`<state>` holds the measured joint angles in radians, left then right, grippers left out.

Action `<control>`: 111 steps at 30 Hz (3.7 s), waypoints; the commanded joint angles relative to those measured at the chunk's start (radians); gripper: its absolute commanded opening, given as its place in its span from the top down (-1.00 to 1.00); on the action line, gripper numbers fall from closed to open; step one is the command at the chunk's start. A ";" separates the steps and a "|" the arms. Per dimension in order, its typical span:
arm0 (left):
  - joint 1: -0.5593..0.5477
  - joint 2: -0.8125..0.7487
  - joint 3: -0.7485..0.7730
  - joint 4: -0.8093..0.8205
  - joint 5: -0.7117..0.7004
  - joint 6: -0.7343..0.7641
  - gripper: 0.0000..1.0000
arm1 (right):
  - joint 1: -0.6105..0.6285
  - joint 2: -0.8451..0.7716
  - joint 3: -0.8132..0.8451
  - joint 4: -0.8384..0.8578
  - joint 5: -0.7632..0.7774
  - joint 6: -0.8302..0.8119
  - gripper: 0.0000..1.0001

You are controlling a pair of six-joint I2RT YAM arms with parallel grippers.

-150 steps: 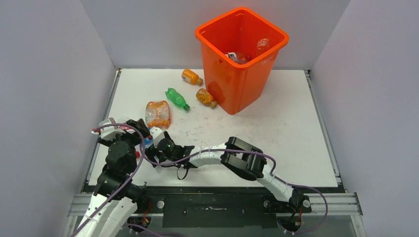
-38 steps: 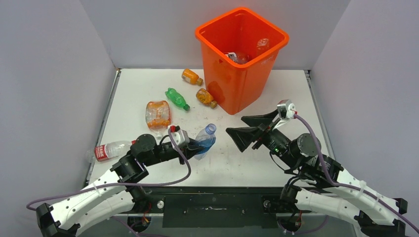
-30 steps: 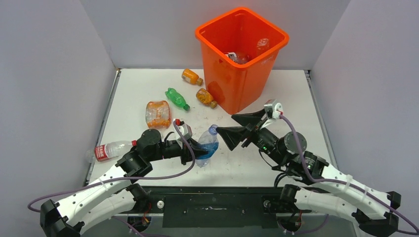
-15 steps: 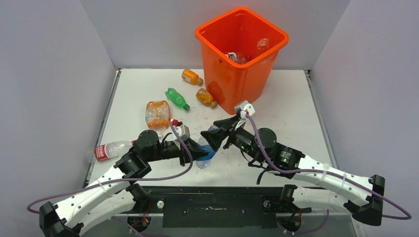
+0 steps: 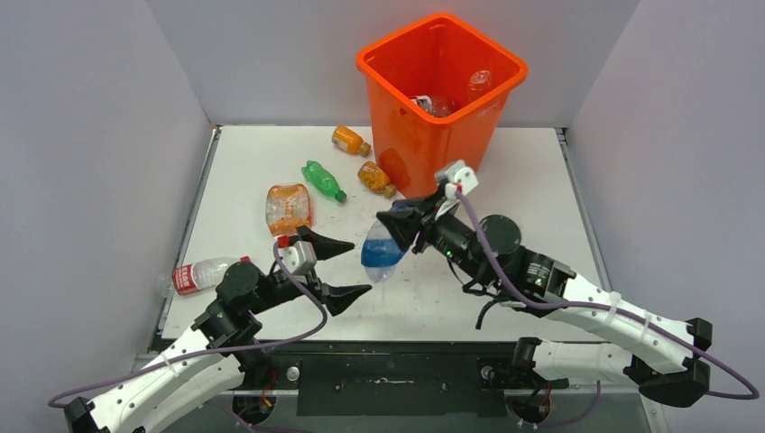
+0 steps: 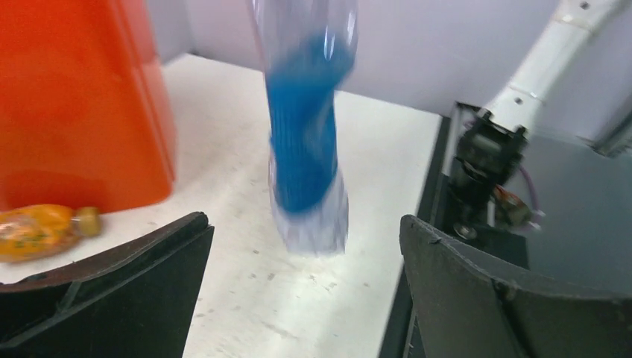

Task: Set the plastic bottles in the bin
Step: Place the plastic bottle in the trash bin, then pick up the plastic bottle at the center of the board.

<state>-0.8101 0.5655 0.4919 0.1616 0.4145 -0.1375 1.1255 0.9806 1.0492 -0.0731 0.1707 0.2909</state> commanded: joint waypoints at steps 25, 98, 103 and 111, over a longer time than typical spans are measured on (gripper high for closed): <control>0.001 -0.249 -0.084 0.129 -0.956 0.280 -0.92 | -0.842 0.680 0.934 0.334 0.192 0.138 0.89; 0.603 0.996 0.334 -0.392 -0.635 -0.312 -0.04 | -0.234 -0.214 -0.714 0.403 0.075 0.377 -0.96; 0.606 1.012 0.341 -0.401 -0.621 -0.309 0.24 | -0.233 -0.222 -0.715 0.400 0.071 0.388 -0.96; 0.597 0.904 0.314 -0.387 -0.641 -0.324 0.89 | -0.233 -0.249 -0.701 0.361 0.064 0.396 -0.96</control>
<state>-0.2123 1.5673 0.7921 -0.2340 -0.2142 -0.4519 0.8852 0.7708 0.3416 0.2874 0.2306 0.6716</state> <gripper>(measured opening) 0.344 0.981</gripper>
